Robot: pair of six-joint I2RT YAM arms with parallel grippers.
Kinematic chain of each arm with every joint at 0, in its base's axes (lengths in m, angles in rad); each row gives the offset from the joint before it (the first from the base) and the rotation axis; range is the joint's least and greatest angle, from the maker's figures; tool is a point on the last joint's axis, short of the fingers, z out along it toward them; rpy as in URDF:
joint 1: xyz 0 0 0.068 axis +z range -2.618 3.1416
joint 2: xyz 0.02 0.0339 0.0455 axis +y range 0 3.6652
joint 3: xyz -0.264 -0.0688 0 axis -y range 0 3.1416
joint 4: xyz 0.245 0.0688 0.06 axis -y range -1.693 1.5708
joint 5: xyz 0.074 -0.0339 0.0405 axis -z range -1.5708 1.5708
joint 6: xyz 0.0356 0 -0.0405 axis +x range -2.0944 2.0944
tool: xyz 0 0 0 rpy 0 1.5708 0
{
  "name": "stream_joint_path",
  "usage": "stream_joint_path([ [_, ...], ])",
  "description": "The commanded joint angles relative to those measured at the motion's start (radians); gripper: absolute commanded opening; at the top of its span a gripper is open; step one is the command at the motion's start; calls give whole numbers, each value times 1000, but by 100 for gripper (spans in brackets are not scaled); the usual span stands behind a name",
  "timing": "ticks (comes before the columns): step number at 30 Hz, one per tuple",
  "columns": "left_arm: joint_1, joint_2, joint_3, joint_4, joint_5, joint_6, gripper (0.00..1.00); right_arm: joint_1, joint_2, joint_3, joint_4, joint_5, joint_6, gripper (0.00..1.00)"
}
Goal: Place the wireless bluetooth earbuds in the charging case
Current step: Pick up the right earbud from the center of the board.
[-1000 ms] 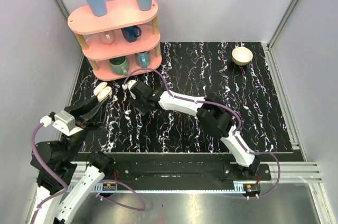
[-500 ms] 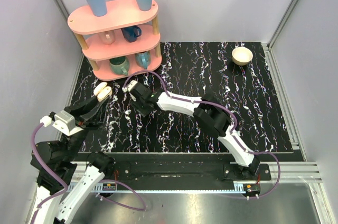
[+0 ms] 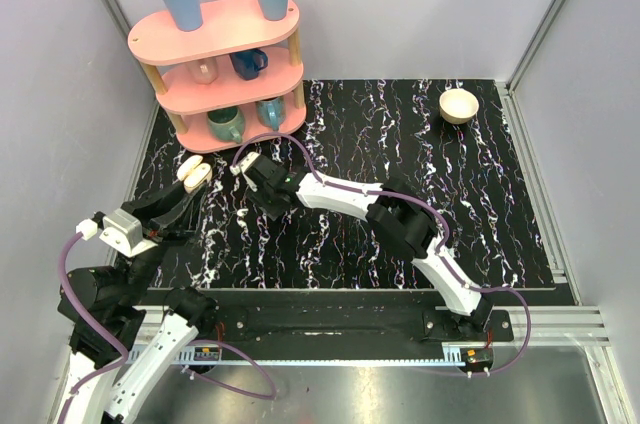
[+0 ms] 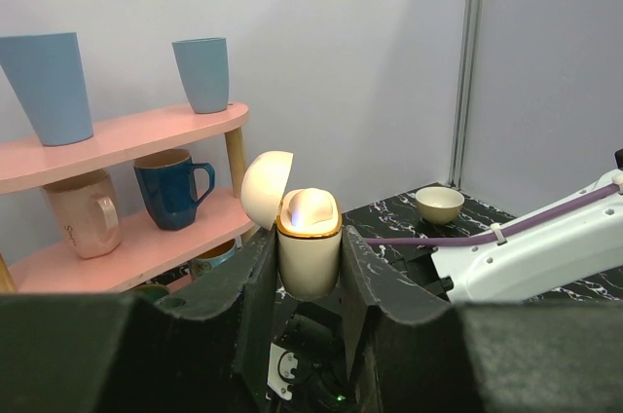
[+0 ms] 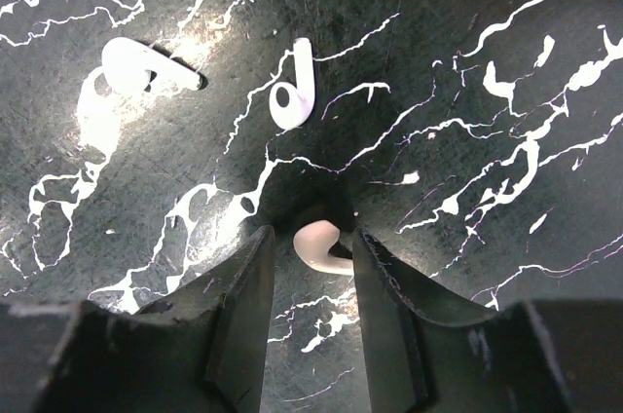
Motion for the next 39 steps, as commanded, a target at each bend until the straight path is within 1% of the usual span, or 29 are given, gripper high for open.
stream_joint_path([
  [1, -1, -3, 3, 21, -21, -6, 0, -3, 6, 25, -5, 9, -19, 45],
  [16, -1, 5, 2, 28, -14, -10, 0, -5, 35, 32, -7, 15, -25, 44],
  [20, -1, 3, 0, 25, -15, -10, 0, -5, 35, 37, -13, 15, -28, 42],
  [22, -1, 1, 0, 28, -18, -12, 0, -5, 33, 39, -13, 17, -28, 39],
  [23, -1, 0, 0, 31, -18, -10, 0, -5, 35, 40, -13, 17, -30, 36],
  [24, -1, 3, -1, 31, -14, -12, 0, -5, 35, 42, -14, 18, -28, 30],
  [29, -1, 6, 2, 28, -12, -10, 0, -5, 12, 48, -14, 15, -13, 25],
  [32, -1, 5, 3, 28, -14, -9, 0, -11, -39, 36, -11, 18, 1, 21],
  [34, -1, 3, 6, 27, -20, -10, 0, -22, -114, 20, -4, 6, 9, 19],
  [35, -1, 3, 8, 25, -17, -10, 0, -29, -147, -10, 4, -21, 60, 19],
  [36, -1, 4, 9, 25, -18, -7, 0, -51, -224, -29, 15, -38, 76, 18],
  [38, -1, 8, 11, 28, -18, -7, 0, -72, -314, -103, 67, -84, 125, 18],
  [39, -1, 6, 11, 28, -14, -7, 0, -97, -408, -128, 85, -89, 143, 18],
])
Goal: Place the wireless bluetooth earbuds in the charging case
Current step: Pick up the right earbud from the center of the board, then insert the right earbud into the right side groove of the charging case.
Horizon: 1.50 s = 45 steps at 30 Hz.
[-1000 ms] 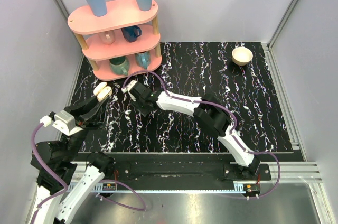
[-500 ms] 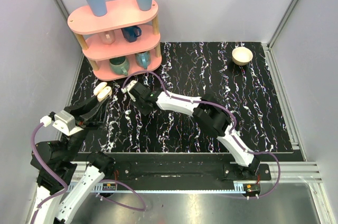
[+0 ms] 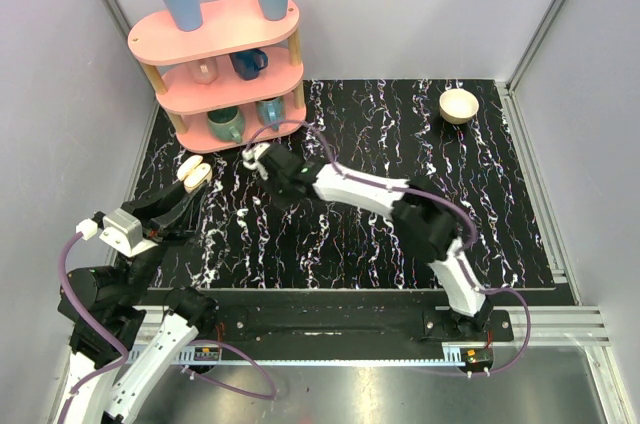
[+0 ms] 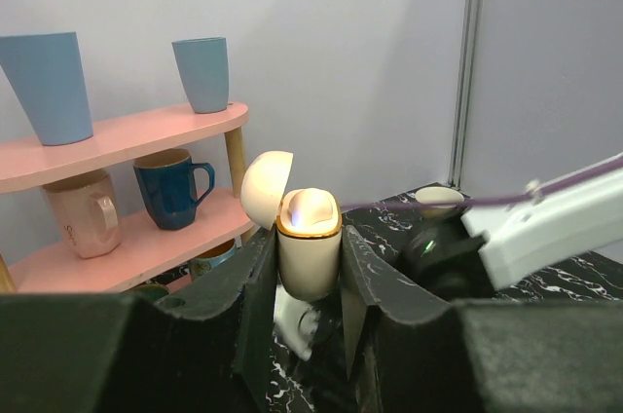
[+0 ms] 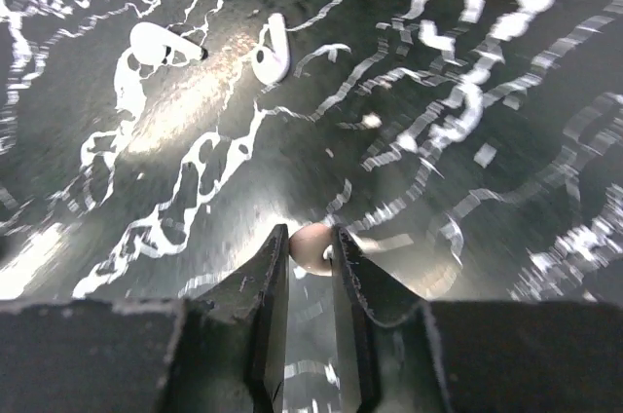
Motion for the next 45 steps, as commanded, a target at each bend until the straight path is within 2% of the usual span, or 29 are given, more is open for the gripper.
stream_joint_path([
  [1, -1, 14, 12, 32, -12, -5, 0, -91, -368, -89, 121, -98, 123, 18],
  [5, -1, 32, 19, 37, 2, -10, 0, -184, -592, -240, 196, -244, 296, 19],
  [6, -1, 35, 23, 39, 5, -14, 0, -209, -693, -280, 234, -272, 335, 19],
  [7, -1, 44, 22, 42, 12, -14, 0, -250, -741, -316, 306, -298, 372, 19],
  [9, -1, 55, 19, 51, 26, -22, 0, -281, -857, -374, 345, -343, 448, 19],
  [12, -1, 72, 5, 89, 63, -30, 0, -298, -939, -370, 368, -405, 513, 20],
  [15, -1, 84, -14, 151, 107, -28, 0, -304, -993, -394, 489, -499, 623, 20],
  [21, -1, 107, -56, 267, 241, -4, 0, -318, -995, -399, 727, -679, 861, 21],
  [26, -1, 115, -104, 388, 311, -20, 0, -319, -927, -459, 1045, -795, 1132, 21],
  [28, -1, 127, -107, 407, 337, -26, 0, -319, -910, -480, 1157, -809, 1182, 21],
  [39, -1, 202, -86, 451, 408, -69, 0, -318, -875, -425, 1028, -919, 1041, 20],
  [45, -1, 231, -89, 500, 419, -85, 0, -296, -827, -417, 1093, -987, 1085, 20],
])
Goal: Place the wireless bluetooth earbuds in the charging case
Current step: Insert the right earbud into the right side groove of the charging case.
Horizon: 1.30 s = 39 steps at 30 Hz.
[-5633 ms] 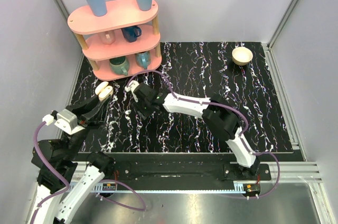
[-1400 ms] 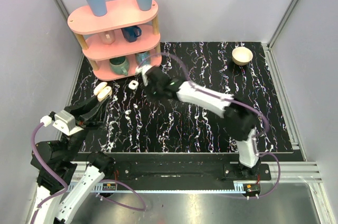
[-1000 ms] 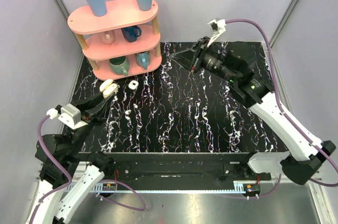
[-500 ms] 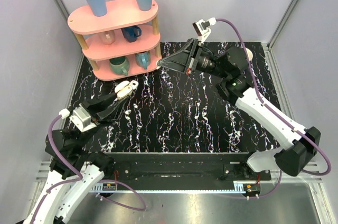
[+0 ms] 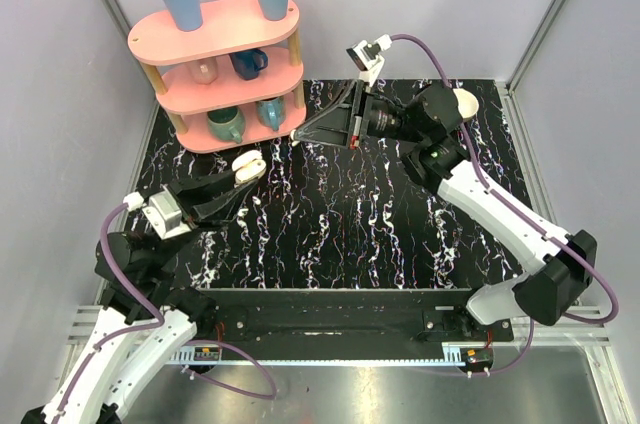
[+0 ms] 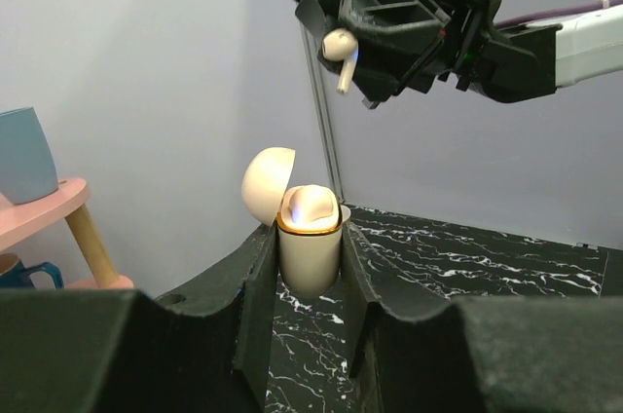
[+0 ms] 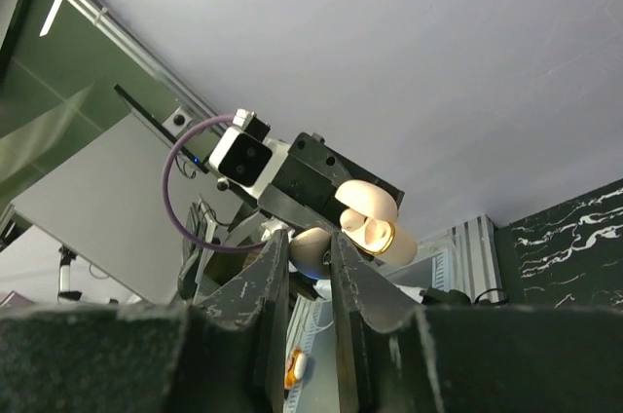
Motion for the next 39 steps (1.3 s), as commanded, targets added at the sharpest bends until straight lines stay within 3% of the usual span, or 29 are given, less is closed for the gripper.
stream_joint_path([
  [1, -1, 23, 19, 98, 35, -21, 0, 14, 23, 33, 70, -61, 12, 20],
  [17, -1, 84, 17, 157, 50, -39, 0, 68, 75, 71, 85, -90, -5, 20],
  [23, -1, 92, 20, 161, 60, -54, 0, 85, 83, 119, -34, -81, -150, 18],
  [39, -1, 81, 26, 141, 63, -61, 0, 115, 130, 188, -204, -27, -295, 17],
])
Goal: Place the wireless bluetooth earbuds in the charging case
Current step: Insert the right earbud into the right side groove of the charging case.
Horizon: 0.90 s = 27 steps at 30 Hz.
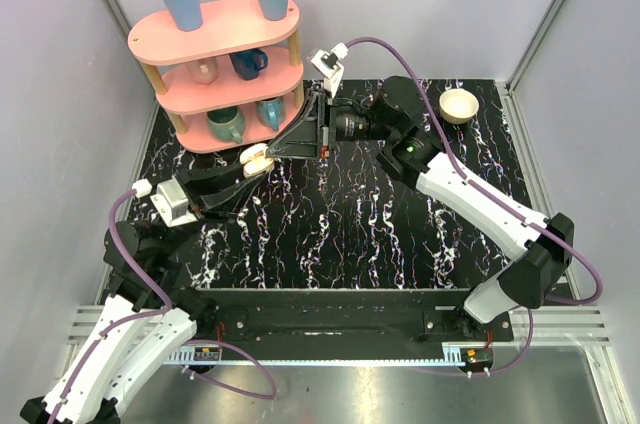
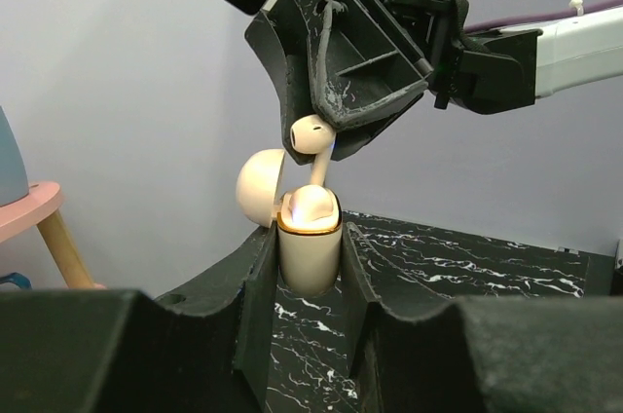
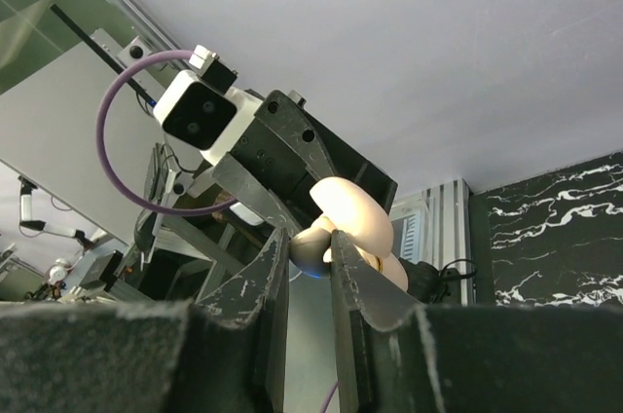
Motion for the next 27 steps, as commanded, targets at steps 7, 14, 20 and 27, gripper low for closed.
stream_joint_path([
  [7, -1, -9, 25, 44, 28, -12, 0, 30, -1, 100, -222, 81, -206, 17],
  [14, -1, -14, 25, 43, 23, -9, 0, 34, 13, 152, -356, 113, -309, 16],
  [20, -1, -14, 25, 41, 25, -8, 0, 34, 13, 183, -446, 131, -356, 16],
  [27, -1, -15, 22, 52, 23, -12, 0, 48, 39, 207, -509, 113, -395, 18],
])
